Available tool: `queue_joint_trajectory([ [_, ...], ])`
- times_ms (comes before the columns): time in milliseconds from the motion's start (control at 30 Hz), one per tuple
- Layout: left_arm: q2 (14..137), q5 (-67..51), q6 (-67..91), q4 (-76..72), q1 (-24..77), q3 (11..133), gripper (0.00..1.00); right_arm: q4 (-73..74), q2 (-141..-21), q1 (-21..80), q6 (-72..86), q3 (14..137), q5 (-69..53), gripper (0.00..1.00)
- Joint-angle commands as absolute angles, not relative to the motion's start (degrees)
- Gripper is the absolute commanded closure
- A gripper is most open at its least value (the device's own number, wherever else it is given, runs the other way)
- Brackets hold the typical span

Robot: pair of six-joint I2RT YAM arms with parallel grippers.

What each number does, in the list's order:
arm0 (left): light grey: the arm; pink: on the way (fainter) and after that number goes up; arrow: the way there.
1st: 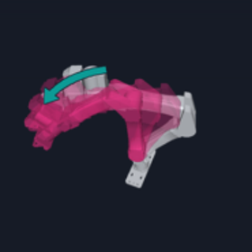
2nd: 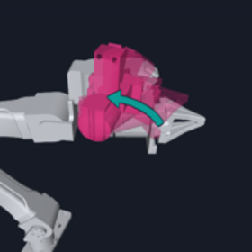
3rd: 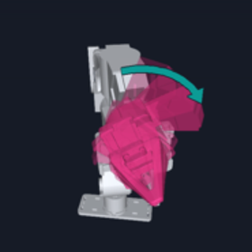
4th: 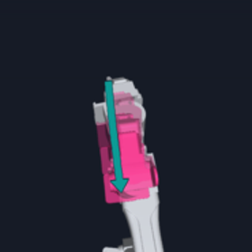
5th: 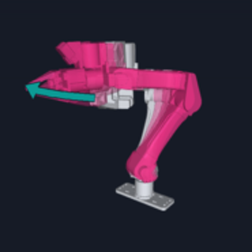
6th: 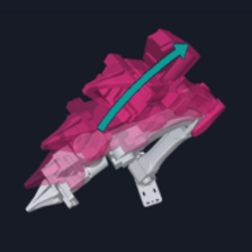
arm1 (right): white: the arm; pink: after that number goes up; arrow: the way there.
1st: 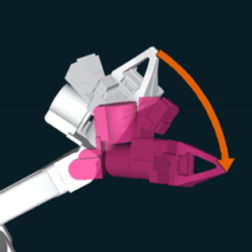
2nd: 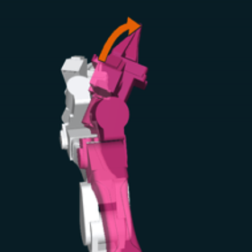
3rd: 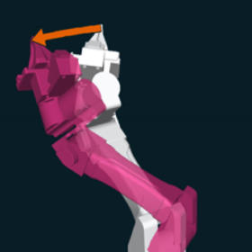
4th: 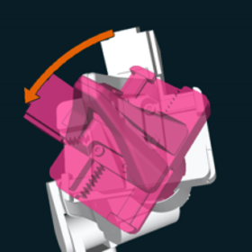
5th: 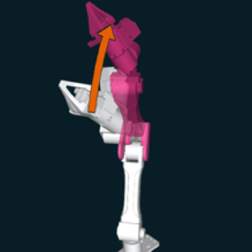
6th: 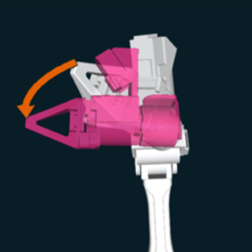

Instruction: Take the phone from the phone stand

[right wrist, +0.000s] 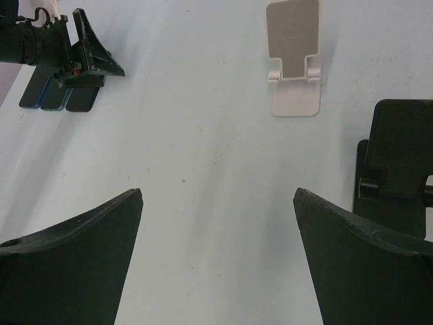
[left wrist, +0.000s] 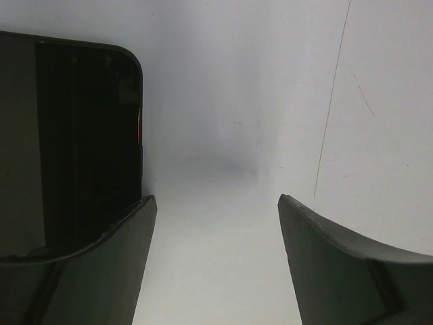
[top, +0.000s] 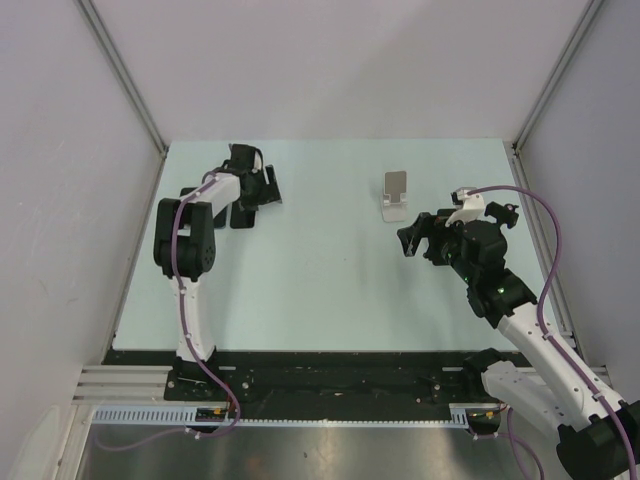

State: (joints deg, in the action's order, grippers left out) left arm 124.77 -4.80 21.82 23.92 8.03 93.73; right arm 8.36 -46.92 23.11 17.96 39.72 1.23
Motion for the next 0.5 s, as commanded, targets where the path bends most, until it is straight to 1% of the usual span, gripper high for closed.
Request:
queue_joint_trajectory([
  [0, 121.99, -3.52, 20.48, 25.14, 6.86, 94.04, 0.21, 7.65, -46.49, 22.85, 18.19, 39.73, 2.2, 0.0],
  [300, 122.52, -1.85, 24.08, 25.14, 6.07, 94.75, 0.21, 8.17, -46.32, 22.85, 18.28, 39.73, 2.2, 0.0],
  [467, 122.61, -2.9, 25.05, 25.22, 5.89, 95.36, 0.21, 8.35, -46.06, 22.94, 18.28, 39.73, 2.46, 0.0],
])
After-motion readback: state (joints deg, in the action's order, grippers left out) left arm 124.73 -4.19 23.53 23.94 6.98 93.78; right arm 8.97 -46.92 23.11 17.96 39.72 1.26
